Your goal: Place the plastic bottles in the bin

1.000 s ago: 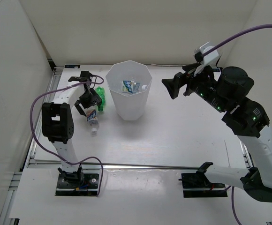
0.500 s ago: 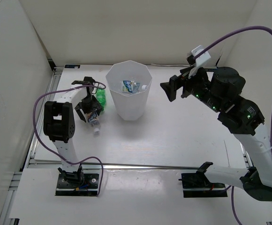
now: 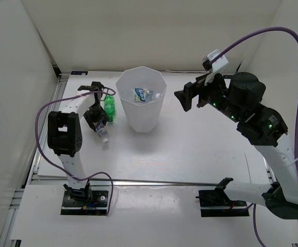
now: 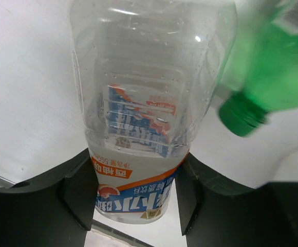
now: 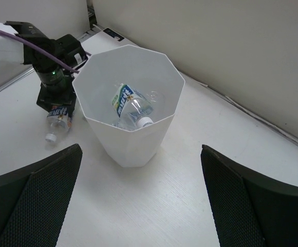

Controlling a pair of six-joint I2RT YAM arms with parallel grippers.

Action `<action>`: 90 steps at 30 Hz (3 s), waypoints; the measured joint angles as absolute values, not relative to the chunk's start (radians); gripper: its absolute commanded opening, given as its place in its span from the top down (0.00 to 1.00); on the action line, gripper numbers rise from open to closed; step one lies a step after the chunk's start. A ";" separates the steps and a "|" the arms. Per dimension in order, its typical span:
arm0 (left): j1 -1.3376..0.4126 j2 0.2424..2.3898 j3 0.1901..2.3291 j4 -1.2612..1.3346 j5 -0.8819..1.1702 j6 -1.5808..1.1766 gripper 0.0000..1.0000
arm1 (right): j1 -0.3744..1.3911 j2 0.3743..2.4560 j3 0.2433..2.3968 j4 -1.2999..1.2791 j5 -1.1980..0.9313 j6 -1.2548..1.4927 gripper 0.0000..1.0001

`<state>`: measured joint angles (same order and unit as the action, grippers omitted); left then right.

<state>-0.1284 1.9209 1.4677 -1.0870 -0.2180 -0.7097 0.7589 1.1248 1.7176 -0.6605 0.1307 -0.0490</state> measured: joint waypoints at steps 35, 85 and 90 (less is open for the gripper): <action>-0.250 1.790 2.069 -0.786 0.196 -0.669 0.46 | 0.759 0.972 1.663 -0.710 0.111 0.097 0.00; -0.175 1.387 2.004 -0.832 -0.598 -0.756 0.00 | 0.759 0.880 1.504 -0.754 0.154 0.149 0.00; 0.023 1.428 1.984 -0.925 -0.585 -0.897 0.00 | 0.759 0.840 1.466 -0.754 0.154 0.140 0.00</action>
<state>0.0231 1.4277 1.9839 -0.9253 -0.5846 -0.8974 0.7589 0.8398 1.4658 -0.7536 0.1543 0.1398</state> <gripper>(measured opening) 0.998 0.998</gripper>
